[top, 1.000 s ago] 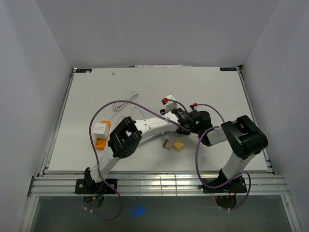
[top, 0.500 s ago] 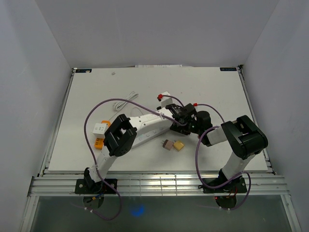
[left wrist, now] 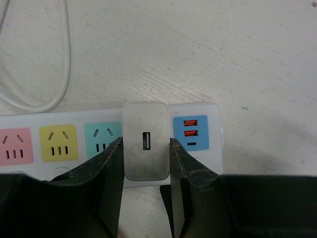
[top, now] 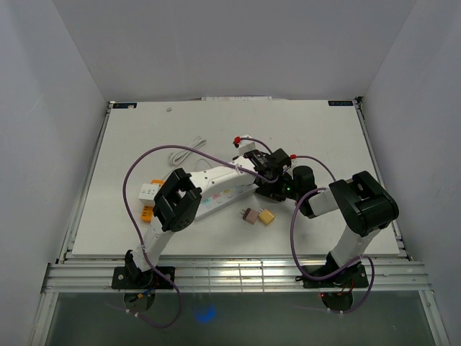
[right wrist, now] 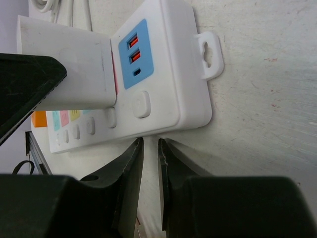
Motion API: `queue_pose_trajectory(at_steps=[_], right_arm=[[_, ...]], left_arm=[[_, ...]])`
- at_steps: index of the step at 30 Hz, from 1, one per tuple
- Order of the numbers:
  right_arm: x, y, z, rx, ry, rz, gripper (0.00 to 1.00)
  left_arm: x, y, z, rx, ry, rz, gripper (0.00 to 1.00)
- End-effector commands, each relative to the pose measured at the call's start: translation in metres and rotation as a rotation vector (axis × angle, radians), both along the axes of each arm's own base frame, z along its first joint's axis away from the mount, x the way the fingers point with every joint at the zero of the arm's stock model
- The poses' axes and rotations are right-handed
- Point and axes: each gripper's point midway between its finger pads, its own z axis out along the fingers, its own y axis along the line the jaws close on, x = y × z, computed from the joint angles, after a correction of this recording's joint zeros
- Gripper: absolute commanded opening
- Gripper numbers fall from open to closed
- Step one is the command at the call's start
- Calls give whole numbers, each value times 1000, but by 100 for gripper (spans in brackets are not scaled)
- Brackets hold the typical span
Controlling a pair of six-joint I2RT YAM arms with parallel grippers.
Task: Insert the plug
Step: Insert the plug into the socket.
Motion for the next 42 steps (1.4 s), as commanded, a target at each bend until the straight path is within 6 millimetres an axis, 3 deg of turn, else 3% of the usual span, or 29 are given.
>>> queue_pose_trajectory(at_steps=[1, 12, 13, 14, 19, 21, 32, 38, 39, 40, 42], right_arm=[[12, 2, 8, 6, -44, -9, 24], [13, -1, 15, -1, -78, -17, 25], [13, -1, 17, 0, -82, -17, 25], [13, 0, 17, 1, -84, -16, 25], [13, -1, 19, 4, -91, -19, 26], [13, -1, 20, 4, -93, -19, 26], [12, -5, 23, -5, -113, -27, 26], [10, -8, 27, -12, -132, -31, 27], [10, -9, 26, -15, -136, -31, 27], [10, -9, 28, -16, -144, -30, 28], [10, -11, 29, -25, -158, -32, 30]], left_arm=[[-59, 30, -87, 141, 350, -22, 0], [-35, 20, -46, 122, 237, -130, 2], [-34, 20, -43, 119, 229, -134, 26], [-32, 23, -41, 128, 217, -131, 37], [-25, 29, -28, 123, 183, -120, 61], [-21, 30, -23, 118, 173, -117, 90], [5, 22, 27, 14, 135, -153, 93], [16, 39, 78, -72, 84, -184, 97], [16, 41, 74, -66, 93, -189, 98], [15, 44, 89, -93, 70, -200, 98], [15, 46, 93, -135, 67, -232, 98]])
